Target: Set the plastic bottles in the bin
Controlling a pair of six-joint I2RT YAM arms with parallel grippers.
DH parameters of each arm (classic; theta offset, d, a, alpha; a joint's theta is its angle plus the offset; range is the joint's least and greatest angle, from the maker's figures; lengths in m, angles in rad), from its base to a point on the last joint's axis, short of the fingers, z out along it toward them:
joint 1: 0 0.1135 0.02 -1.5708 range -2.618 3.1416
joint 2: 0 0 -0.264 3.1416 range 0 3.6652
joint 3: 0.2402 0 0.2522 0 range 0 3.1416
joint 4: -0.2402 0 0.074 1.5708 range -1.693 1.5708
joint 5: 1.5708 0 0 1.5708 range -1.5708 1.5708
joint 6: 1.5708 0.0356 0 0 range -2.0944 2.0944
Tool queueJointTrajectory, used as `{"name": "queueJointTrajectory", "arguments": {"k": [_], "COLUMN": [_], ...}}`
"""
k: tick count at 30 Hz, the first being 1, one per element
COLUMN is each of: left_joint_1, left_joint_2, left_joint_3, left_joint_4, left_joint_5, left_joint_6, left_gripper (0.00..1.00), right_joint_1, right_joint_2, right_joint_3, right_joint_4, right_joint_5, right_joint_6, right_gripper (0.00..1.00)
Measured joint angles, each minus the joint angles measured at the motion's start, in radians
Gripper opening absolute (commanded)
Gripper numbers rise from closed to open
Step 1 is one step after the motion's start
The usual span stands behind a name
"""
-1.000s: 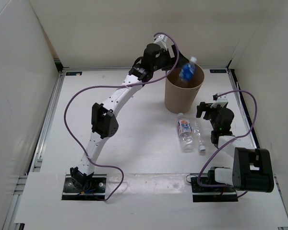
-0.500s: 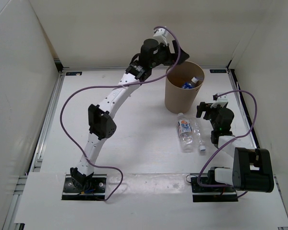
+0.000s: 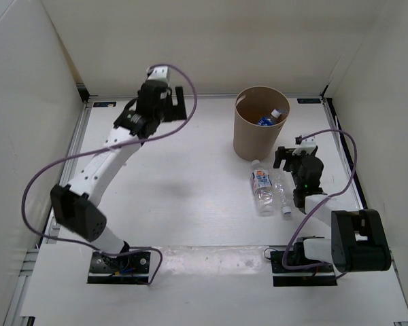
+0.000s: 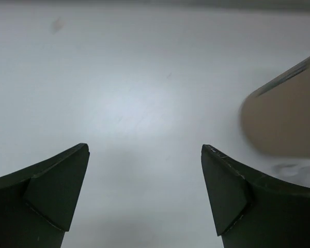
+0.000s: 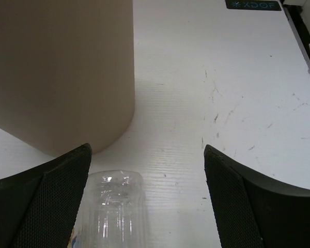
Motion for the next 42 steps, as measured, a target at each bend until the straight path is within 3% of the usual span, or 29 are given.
{"name": "queueJointTrajectory", "arguments": {"k": [6, 11, 16, 20, 25, 30, 36, 38, 42], "left_joint_1": [-0.006, 0.019, 0.023, 0.026, 0.062, 0.123, 0.120, 0.120, 0.120], "left_joint_2": [-0.248, -0.322, -0.306, -0.272, -0.236, -0.277, -0.454, -0.537, -0.679], "left_joint_3": [-0.367, -0.503, -0.520, -0.520, -0.492, -0.480, -0.594, -0.650, -0.740], "left_joint_4": [-0.085, -0.104, -0.103, -0.084, -0.107, -0.106, -0.107, -0.116, -0.115], "left_joint_5": [-0.219, -0.328, -0.363, -0.362, -0.273, -0.142, -0.055, -0.049, -0.027], "left_joint_6": [0.002, 0.012, 0.016, 0.035, -0.002, -0.059, -0.094, -0.089, -0.068], "left_gripper": [1.00, 1.00, 1.00, 1.00, 1.00, 1.00, 1.00, 1.00, 1.00], "right_joint_1": [-0.037, -0.129, -0.232, -0.256, -0.227, -0.207, -0.070, -0.096, -0.285], "right_joint_2": [-0.035, -0.235, -0.525, -0.631, -0.629, -0.524, -0.393, -0.370, -0.359], "right_joint_3": [-0.057, -0.064, 0.042, 0.224, 0.429, 0.564, 0.665, 0.671, 0.637], "right_joint_4": [0.044, -0.051, -0.328, -0.626, -0.997, -1.325, -1.544, -1.577, -1.617], "right_joint_5": [0.019, -0.021, -0.135, -0.215, -0.251, -0.397, -0.391, -0.424, -0.495], "right_joint_6": [0.026, 0.063, 0.111, 0.118, 0.140, 0.121, 0.142, 0.142, 0.134], "right_gripper": [0.90, 0.90, 0.90, 0.90, 0.90, 0.90, 0.90, 0.90, 0.90]}}
